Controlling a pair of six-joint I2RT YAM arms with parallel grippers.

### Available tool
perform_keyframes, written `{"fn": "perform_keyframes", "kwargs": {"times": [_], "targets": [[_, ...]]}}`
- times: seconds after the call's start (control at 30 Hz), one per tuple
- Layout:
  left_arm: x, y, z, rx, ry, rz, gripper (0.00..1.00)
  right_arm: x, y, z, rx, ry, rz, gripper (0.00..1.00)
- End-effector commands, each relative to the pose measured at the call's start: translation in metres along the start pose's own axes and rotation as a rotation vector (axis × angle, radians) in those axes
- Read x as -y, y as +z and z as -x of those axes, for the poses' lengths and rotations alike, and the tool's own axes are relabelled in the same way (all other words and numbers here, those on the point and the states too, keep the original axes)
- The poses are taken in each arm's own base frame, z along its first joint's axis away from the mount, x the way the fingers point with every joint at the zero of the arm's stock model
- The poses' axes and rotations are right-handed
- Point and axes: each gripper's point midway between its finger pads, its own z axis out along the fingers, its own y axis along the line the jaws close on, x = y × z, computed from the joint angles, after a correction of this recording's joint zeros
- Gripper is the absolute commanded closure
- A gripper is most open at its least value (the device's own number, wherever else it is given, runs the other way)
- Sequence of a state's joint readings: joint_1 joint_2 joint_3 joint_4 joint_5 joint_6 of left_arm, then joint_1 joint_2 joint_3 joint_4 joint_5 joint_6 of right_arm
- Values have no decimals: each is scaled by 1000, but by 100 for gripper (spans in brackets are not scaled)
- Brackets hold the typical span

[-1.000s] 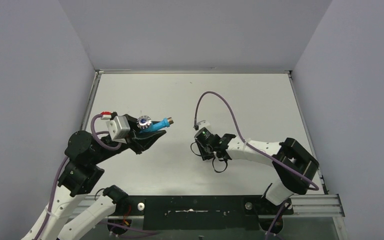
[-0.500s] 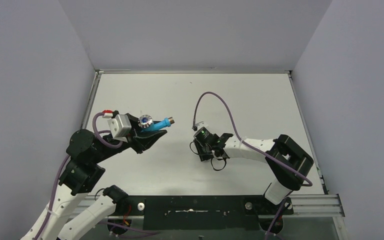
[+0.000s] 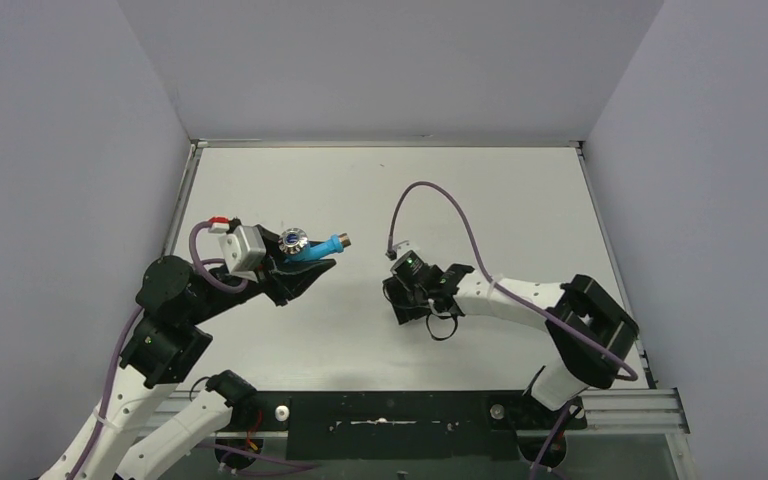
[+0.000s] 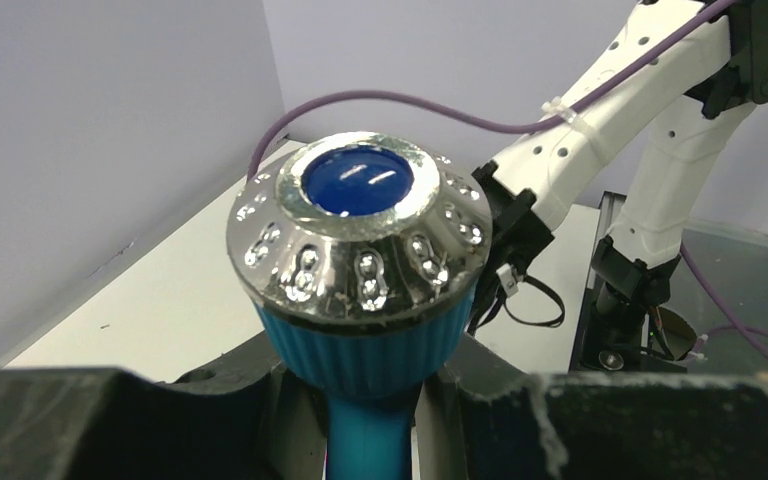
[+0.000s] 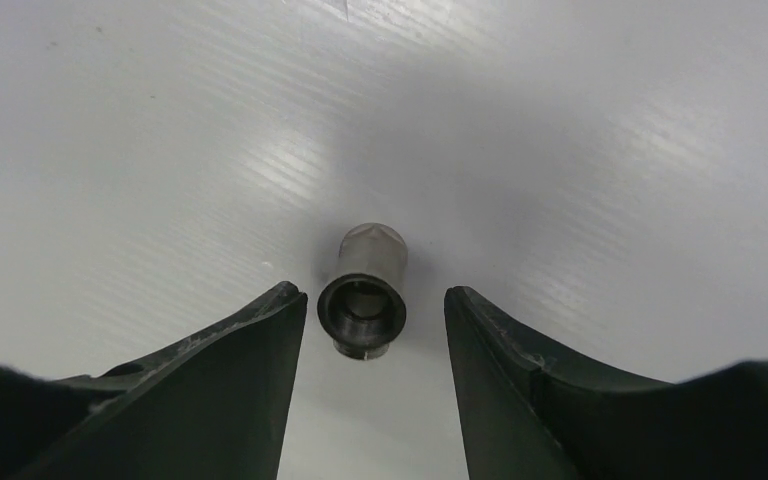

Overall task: Install the water faucets
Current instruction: Place the adaptor at the center of the board, then adjust the water faucet.

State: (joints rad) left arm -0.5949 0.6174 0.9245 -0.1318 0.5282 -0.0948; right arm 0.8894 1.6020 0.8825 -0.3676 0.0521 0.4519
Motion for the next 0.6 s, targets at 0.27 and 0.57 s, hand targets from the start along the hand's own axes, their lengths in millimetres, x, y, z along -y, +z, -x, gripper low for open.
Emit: {"fn": "perform_keyframes", "kwargs": {"times": [0.27, 0.57], "targets": [[40, 2, 46, 65, -102, -195, 100, -28, -265, 152, 1020, -329, 314, 46], [70, 8, 50, 57, -197, -433, 100, -94, -409, 134, 1454, -828, 695, 45]]}}
